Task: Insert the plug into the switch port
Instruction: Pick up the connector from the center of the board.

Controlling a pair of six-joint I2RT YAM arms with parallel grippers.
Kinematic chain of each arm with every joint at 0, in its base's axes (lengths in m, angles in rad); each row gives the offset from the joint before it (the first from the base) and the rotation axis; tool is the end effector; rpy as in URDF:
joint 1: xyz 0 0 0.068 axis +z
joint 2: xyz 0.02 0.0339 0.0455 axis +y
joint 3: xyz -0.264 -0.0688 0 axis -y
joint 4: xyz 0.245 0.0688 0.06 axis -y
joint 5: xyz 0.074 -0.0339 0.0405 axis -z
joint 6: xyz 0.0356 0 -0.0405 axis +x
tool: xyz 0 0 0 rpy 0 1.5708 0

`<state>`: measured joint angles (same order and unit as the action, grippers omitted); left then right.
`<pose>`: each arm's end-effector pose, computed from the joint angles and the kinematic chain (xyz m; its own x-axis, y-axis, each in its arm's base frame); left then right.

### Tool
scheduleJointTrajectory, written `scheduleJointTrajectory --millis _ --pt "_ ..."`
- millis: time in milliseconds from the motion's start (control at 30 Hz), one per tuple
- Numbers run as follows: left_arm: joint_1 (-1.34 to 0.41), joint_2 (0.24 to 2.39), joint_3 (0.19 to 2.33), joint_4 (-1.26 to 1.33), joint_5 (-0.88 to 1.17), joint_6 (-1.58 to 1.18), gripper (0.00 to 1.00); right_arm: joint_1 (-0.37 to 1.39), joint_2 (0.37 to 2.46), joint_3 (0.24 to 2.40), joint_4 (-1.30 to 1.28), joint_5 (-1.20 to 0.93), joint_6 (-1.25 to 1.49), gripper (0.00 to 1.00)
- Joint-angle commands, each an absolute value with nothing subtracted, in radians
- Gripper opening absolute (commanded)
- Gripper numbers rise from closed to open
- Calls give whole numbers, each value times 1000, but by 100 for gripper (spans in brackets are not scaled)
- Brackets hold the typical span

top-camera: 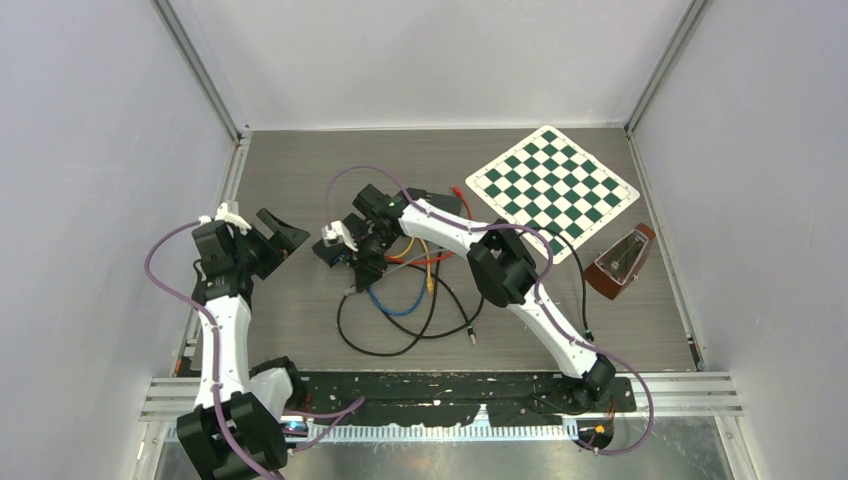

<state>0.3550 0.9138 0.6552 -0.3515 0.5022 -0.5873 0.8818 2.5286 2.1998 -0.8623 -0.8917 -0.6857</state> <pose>0.1908 0.0525 0.2576 -0.4834 -0.6972 -0.5294 -0.2434 0.6880 -0.6837 0.3111 0.4212 0.1536 -0.0339 -0.6668 -0.7445 -0.8911 -0.3172 0.3247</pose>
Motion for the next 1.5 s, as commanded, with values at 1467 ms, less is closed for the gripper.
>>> scheduleJointTrajectory --millis 1467 --pt "275 1833 1248 -430 601 -463 55 940 2095 1454 236 36 -122 5"
